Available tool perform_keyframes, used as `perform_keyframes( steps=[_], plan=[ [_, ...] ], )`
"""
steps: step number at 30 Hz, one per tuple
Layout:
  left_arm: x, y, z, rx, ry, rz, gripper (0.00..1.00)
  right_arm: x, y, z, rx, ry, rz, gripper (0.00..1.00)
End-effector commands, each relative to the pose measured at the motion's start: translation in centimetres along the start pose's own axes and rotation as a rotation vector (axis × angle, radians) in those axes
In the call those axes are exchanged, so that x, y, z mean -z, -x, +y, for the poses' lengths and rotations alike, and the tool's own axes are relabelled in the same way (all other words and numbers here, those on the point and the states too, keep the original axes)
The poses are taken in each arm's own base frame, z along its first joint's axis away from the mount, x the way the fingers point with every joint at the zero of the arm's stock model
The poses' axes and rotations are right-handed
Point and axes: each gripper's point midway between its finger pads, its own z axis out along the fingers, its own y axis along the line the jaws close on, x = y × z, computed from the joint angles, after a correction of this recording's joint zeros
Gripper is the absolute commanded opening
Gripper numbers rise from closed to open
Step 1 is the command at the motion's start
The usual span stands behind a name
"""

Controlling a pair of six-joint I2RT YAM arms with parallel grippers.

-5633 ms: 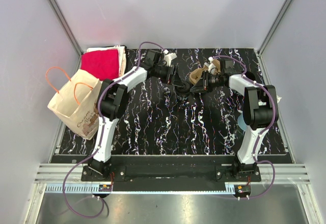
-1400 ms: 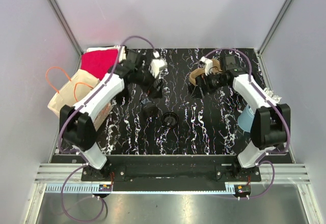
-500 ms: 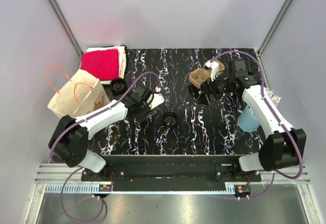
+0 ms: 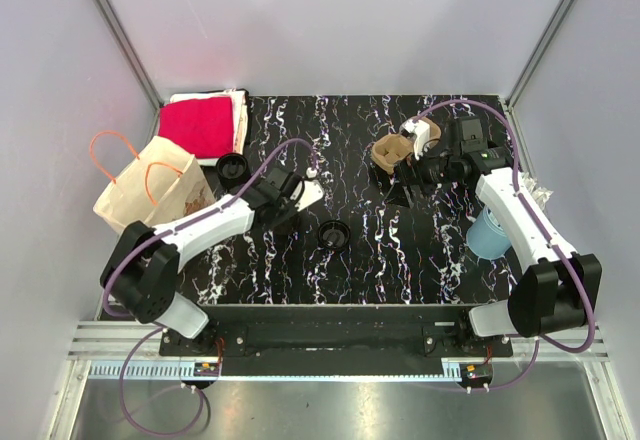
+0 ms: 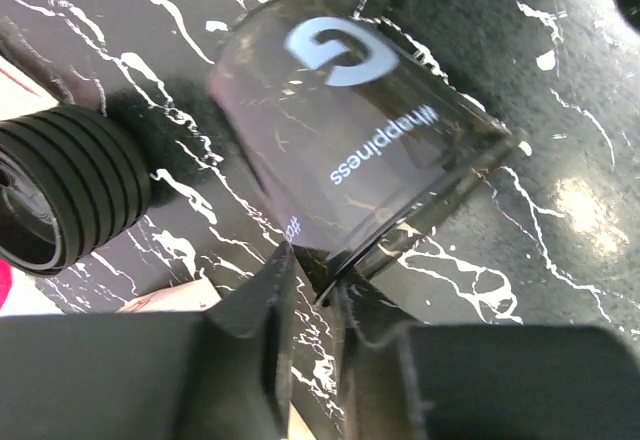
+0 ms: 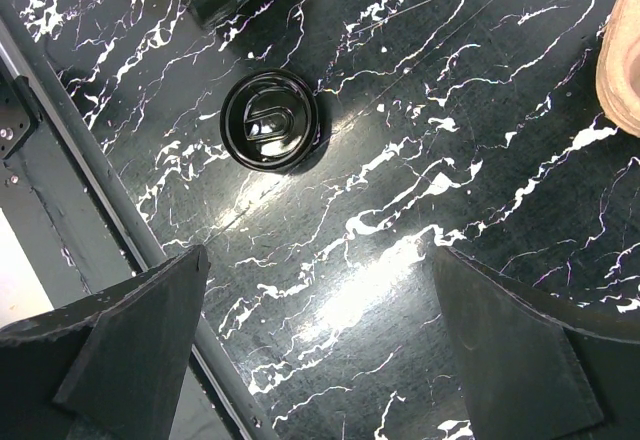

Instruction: Pack the takeout coffee

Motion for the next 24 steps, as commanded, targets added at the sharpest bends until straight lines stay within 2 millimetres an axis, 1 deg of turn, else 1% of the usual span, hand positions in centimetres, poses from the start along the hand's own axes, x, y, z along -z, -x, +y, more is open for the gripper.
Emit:
perform_keyframes(
  steps=[1,2,3,4,5,6,7,8,9,10,11,12,13,14,15,16,17,18,19,20,21,22,23,24],
  plan=[
    [0.5,2.2,1.0,0.016,0.010,-0.040,0.13,0.6,1.3,0.9,0.039,0.009,-0.048,1.00],
    [1.0,3.2,1.4,0.026,0.006,-0.062,0.11,0.7,1.3,0.9,0.040,0.009,-0.049,1.00],
    [1.2,3.9,0.9,0.031,-0.033,-0.079,0.11,0.7,1.4,0.9,0.045,0.008,-0.051,1.00],
    [1.5,3.8,0.4,0.028,-0.072,-0.063,0.10,0.8,1.4,0.9,0.043,0.008,-0.051,1.00],
    [2.4,5.4,0.9,0.049,-0.084,-0.102,0.10,0.8,1.4,1.0,0.046,0.008,-0.051,1.00],
    [2.4,6.2,0.1,0.052,-0.144,-0.120,0.08,0.7,1.3,1.0,0.047,0.011,-0.051,1.00],
    [2.8,6.2,-0.4,0.052,-0.184,-0.102,0.07,0.8,1.3,1.0,0.046,0.013,-0.052,1.00],
    [3.7,8.0,0.3,0.067,-0.190,-0.136,0.07,0.8,1.3,1.0,0.047,0.015,-0.052,1.00],
    [3.4,8.7,-0.8,0.069,-0.265,-0.135,0.06,0.7,1.2,1.1,0.050,0.020,-0.050,1.00],
    [3.7,8.5,-1.3,0.073,-0.306,-0.102,0.07,0.8,1.2,1.2,0.048,0.023,-0.047,1.00],
    [4.4,10.1,-0.8,0.090,-0.318,-0.130,0.07,0.8,1.1,1.2,0.048,0.027,-0.045,1.00],
    [3.7,10.3,-1.6,0.098,-0.376,-0.112,0.06,0.8,1.2,1.2,0.058,0.026,-0.047,1.00],
    [3.8,10.2,-2.1,0.111,-0.418,-0.081,0.06,0.9,1.1,1.4,0.057,0.032,-0.043,1.00],
    [4.4,11.7,-1.2,0.127,-0.423,-0.108,0.06,0.9,1.1,1.4,0.058,0.035,-0.044,1.00],
    [3.6,11.2,-2.5,0.138,-0.504,-0.047,0.06,0.9,1.0,1.5,0.062,0.040,-0.041,1.00],
    [3.5,11.4,-2.7,0.145,-0.538,-0.031,0.06,1.1,1.0,1.5,0.065,0.039,-0.043,1.00],
    [3.9,12.9,-1.8,0.154,-0.544,-0.057,0.05,1.2,1.0,1.5,0.067,0.039,-0.046,1.00],
    [3.0,12.3,-2.8,0.165,-0.601,0.005,0.05,1.3,1.0,1.5,0.073,0.038,-0.046,1.00],
    [2.8,12.6,-2.8,0.170,-0.615,0.013,0.02,1.5,1.0,1.5,0.076,0.035,-0.048,1.00],
    [3.0,13.6,-2.2,0.174,-0.613,-0.004,0.00,1.6,1.1,1.5,0.078,0.035,-0.052,1.00],
    [2.2,13.0,-2.8,0.183,-0.644,0.051,0.00,1.6,1.0,1.5,0.082,0.036,-0.050,1.00],
    [2.0,13.0,-2.9,0.181,-0.660,0.066,0.00,1.9,1.0,1.5,0.086,0.034,-0.056,1.00],
    [2.3,14.0,-2.4,0.182,-0.661,0.047,0.00,1.9,1.1,1.6,0.089,0.037,-0.059,1.00],
    [1.8,13.2,-3.0,0.192,-0.694,0.103,0.00,2.0,1.1,1.6,0.093,0.037,-0.060,1.00]
  ],
)
